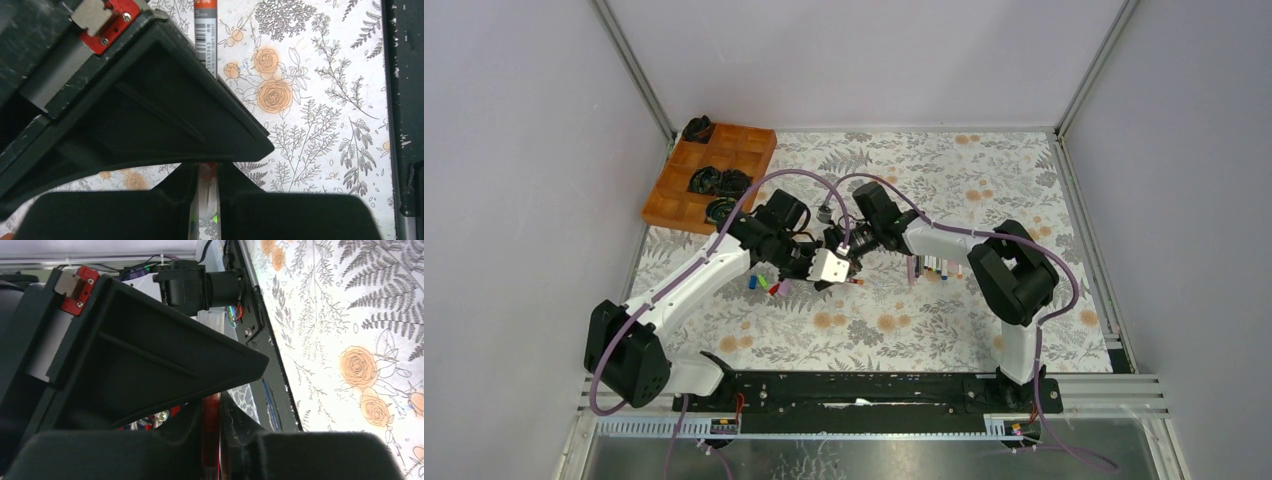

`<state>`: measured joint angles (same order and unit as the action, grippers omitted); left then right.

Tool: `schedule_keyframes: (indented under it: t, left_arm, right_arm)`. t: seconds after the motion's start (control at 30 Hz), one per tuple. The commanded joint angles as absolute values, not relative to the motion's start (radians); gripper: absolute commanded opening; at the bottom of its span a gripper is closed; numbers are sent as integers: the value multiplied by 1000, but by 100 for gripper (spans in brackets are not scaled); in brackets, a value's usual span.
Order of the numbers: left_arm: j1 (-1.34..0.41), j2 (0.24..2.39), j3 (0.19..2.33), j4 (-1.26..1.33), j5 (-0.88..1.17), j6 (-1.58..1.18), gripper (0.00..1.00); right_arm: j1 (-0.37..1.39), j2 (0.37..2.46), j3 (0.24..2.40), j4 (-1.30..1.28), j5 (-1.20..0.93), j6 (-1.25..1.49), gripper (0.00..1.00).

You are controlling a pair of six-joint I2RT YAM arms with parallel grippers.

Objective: Open the pen caps

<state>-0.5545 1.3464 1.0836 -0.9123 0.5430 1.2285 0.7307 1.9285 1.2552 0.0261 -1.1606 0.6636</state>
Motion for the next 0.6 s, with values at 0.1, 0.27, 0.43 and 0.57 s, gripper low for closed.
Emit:
schedule_keyframes:
  t: [0.1,0.27,0.43,0.57]
  left_arm:
    - [-566,1331,1107,-912,557,1230,0]
    - [-566,1321,1091,-916,515,1254,0]
    - [-563,1311,1052,-913,429,1302,0]
    - [-544,1301,1002,-880,339,1347,0]
  right_arm:
    - [731,1912,1243,176,-1187,764,0]
    - [699,1866,1208,114,-1176,712,0]
    - [674,1817,1171,-10,-1144,609,0]
    - [667,1784,1133,-108,-1104,552,0]
